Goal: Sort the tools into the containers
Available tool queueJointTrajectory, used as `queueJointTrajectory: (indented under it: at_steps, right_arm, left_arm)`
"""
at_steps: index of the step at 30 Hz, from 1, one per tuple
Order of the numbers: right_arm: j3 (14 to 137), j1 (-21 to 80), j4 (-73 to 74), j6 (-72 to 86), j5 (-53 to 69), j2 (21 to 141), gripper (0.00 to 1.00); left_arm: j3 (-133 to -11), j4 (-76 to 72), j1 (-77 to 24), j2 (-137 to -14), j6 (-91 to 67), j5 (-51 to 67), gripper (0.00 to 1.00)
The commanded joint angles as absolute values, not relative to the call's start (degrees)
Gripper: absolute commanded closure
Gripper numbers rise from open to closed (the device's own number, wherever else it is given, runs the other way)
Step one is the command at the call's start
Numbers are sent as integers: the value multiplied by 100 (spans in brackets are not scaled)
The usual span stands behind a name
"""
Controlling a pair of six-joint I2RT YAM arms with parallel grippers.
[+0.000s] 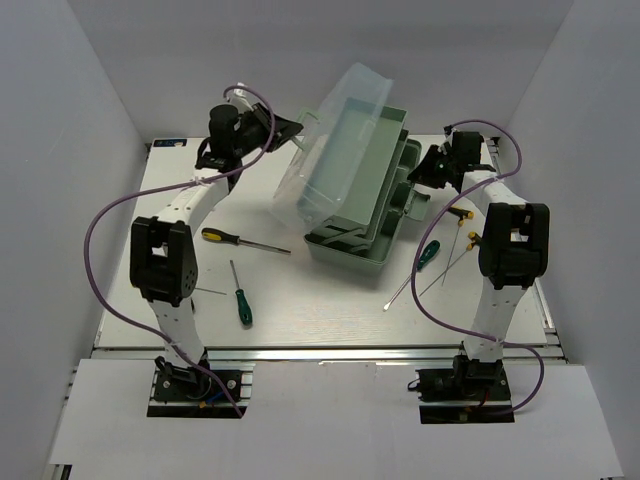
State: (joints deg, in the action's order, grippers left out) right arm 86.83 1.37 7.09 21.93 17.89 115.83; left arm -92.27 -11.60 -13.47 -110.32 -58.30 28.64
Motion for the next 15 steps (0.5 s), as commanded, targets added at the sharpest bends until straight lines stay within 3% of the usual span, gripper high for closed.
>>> queueJointTrajectory:
  at_steps: [1,15]
  right_arm:
    - [8666,-88,879,1723,1274,11514,79]
    - [8578,-105,888,1617,1353,11470,76]
  left_arm:
    - [-9115,-1706,-976,-10178,-5582,2575,96]
    - [-8526,-775,-844,-9888,-4501,1987,93]
